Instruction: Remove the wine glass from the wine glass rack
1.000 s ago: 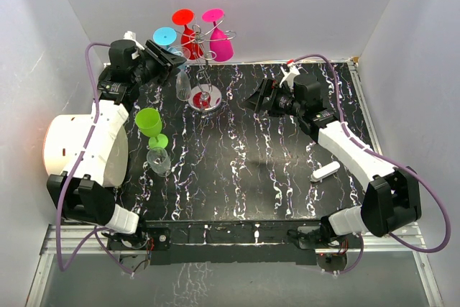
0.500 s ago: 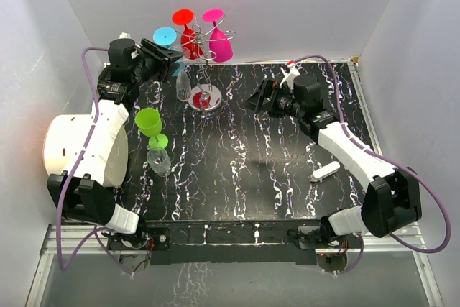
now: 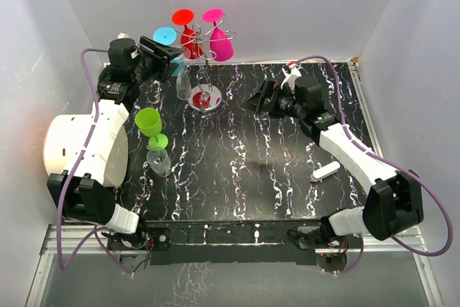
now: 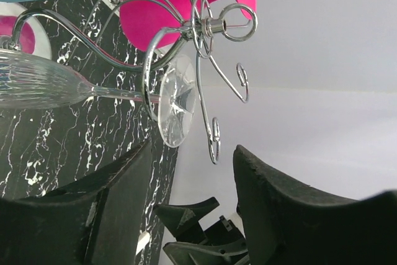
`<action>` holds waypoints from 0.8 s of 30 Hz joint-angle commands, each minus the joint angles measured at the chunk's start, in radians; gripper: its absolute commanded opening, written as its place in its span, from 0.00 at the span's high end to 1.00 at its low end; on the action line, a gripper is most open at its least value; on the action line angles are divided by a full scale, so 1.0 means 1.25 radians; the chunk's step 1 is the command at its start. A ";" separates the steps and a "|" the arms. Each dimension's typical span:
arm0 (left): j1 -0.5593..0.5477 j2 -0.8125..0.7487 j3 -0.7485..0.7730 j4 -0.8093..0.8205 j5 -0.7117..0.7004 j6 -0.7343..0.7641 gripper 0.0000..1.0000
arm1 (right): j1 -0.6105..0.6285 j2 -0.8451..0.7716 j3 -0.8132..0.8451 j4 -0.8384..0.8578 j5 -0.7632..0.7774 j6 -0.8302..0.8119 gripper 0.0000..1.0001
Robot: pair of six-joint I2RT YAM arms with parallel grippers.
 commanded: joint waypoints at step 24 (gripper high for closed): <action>0.005 0.025 -0.001 0.040 -0.001 -0.034 0.77 | 0.001 -0.037 -0.018 0.061 0.012 0.004 0.02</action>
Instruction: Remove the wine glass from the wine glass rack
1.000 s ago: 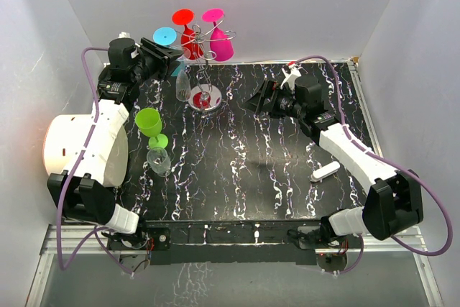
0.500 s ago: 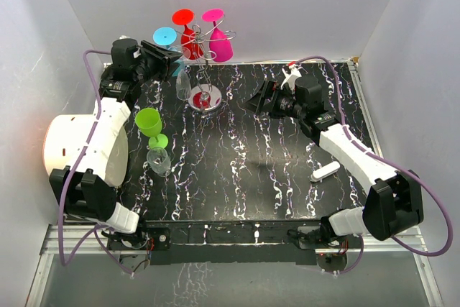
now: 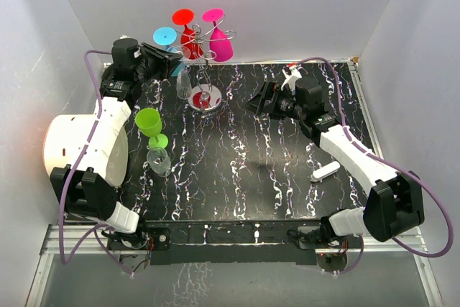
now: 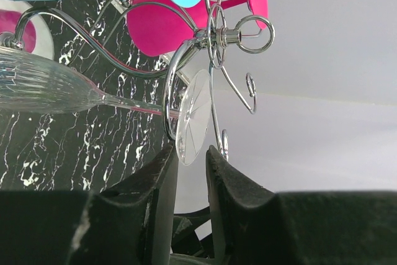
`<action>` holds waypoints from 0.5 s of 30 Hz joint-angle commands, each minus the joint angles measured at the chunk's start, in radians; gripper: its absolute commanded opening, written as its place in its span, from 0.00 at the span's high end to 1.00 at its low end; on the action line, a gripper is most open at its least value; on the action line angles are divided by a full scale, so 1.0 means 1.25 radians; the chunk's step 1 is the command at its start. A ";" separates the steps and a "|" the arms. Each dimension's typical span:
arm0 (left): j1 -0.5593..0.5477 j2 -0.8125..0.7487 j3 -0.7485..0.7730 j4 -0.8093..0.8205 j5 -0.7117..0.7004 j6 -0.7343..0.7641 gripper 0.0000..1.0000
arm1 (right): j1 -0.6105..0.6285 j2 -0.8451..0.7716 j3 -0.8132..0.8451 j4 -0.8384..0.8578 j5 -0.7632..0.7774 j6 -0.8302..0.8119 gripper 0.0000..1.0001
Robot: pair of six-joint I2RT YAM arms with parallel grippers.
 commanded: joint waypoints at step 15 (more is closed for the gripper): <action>0.003 -0.001 -0.006 0.035 -0.003 -0.007 0.80 | 0.001 -0.033 -0.008 0.061 0.013 0.003 0.02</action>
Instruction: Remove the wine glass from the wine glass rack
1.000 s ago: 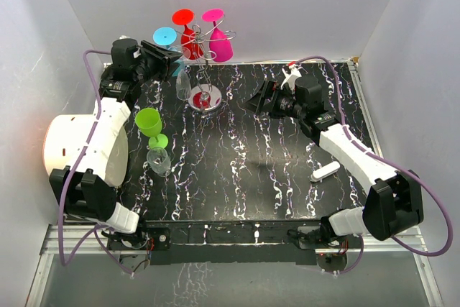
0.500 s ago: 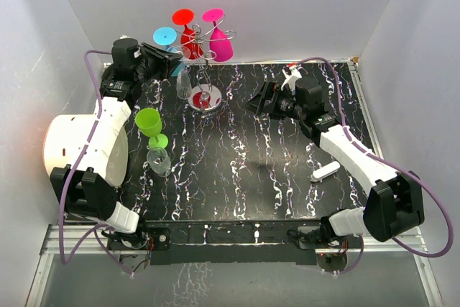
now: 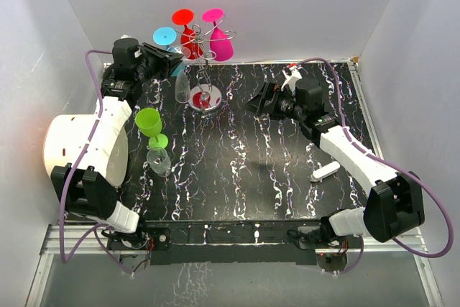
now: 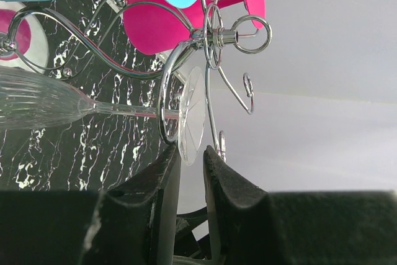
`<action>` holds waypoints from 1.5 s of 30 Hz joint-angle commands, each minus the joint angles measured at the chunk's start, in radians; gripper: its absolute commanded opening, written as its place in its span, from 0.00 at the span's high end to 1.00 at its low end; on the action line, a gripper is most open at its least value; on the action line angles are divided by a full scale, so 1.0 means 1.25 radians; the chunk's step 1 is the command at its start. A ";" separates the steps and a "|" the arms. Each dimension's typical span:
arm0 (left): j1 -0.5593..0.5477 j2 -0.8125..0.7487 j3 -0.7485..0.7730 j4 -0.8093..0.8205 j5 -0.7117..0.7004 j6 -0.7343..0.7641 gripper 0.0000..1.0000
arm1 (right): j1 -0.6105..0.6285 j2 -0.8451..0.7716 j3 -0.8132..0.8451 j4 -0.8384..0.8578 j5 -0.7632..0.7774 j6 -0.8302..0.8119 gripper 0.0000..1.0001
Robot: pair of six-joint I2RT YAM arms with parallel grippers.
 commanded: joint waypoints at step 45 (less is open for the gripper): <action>0.050 -0.055 0.007 0.007 0.027 -0.044 1.00 | 0.001 -0.040 -0.002 0.059 0.016 0.014 0.02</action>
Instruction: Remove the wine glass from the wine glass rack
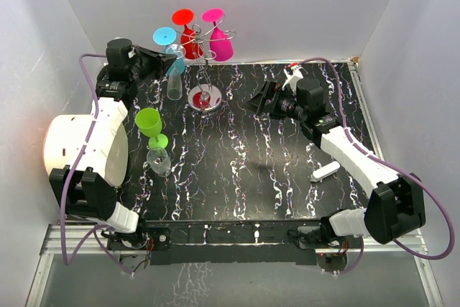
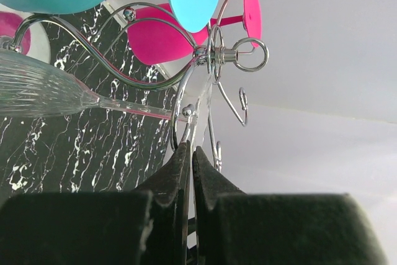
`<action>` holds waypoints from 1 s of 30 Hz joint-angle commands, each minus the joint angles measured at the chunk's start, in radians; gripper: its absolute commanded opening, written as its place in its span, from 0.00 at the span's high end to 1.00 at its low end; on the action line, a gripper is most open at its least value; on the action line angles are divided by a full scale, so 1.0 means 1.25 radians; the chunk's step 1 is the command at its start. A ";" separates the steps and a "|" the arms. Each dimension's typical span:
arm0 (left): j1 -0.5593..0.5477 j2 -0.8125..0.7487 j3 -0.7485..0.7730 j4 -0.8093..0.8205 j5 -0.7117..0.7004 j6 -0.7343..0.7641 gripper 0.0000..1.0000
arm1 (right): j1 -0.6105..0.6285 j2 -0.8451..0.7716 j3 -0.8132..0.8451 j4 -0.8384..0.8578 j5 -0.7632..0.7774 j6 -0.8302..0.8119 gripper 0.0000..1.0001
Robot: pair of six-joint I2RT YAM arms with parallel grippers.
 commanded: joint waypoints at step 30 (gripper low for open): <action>0.036 0.020 0.063 0.087 0.133 -0.018 1.00 | 0.001 -0.048 -0.016 0.049 0.020 -0.004 0.02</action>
